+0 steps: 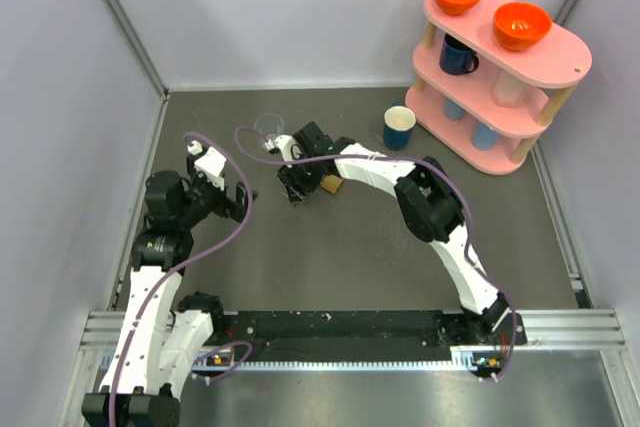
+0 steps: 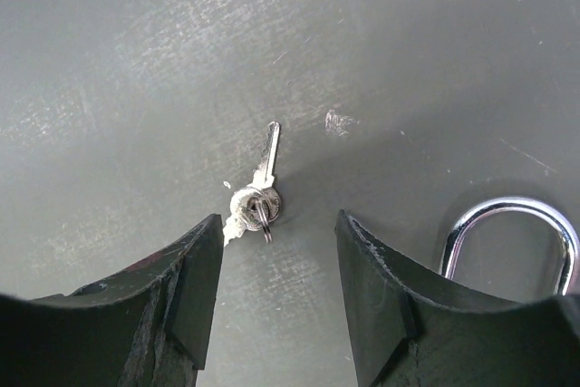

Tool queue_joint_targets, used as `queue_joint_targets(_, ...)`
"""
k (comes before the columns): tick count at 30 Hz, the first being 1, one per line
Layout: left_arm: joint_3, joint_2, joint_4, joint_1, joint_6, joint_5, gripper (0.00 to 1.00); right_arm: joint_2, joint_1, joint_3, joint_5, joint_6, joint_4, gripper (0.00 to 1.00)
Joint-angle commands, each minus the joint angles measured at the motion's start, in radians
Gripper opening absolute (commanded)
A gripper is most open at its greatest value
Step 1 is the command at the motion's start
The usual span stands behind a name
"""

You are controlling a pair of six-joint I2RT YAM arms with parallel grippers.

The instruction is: Unlock with the key

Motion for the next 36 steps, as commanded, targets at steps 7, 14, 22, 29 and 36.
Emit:
queue_joint_targets(7,-0.003,-0.011,0.05,0.007,-0.011,0.027,0.99,0.055,0.047,0.058,0.065,-0.008,-0.012,0.43)
queue_joint_targets(14,-0.003,-0.007,0.049,0.007,-0.013,0.03,0.99,0.037,0.058,0.028,0.101,-0.034,-0.018,0.43)
queue_joint_targets(22,-0.003,-0.007,0.049,0.007,-0.011,0.027,0.99,0.041,0.081,-0.001,0.145,-0.059,-0.018,0.28)
queue_joint_targets(29,-0.003,-0.002,0.05,0.007,-0.013,0.029,0.99,0.029,0.086,-0.008,0.13,-0.064,-0.029,0.0)
queue_joint_targets(36,-0.003,-0.011,0.051,0.007,-0.011,0.033,0.99,-0.035,0.078,-0.014,0.098,-0.031,-0.047,0.0)
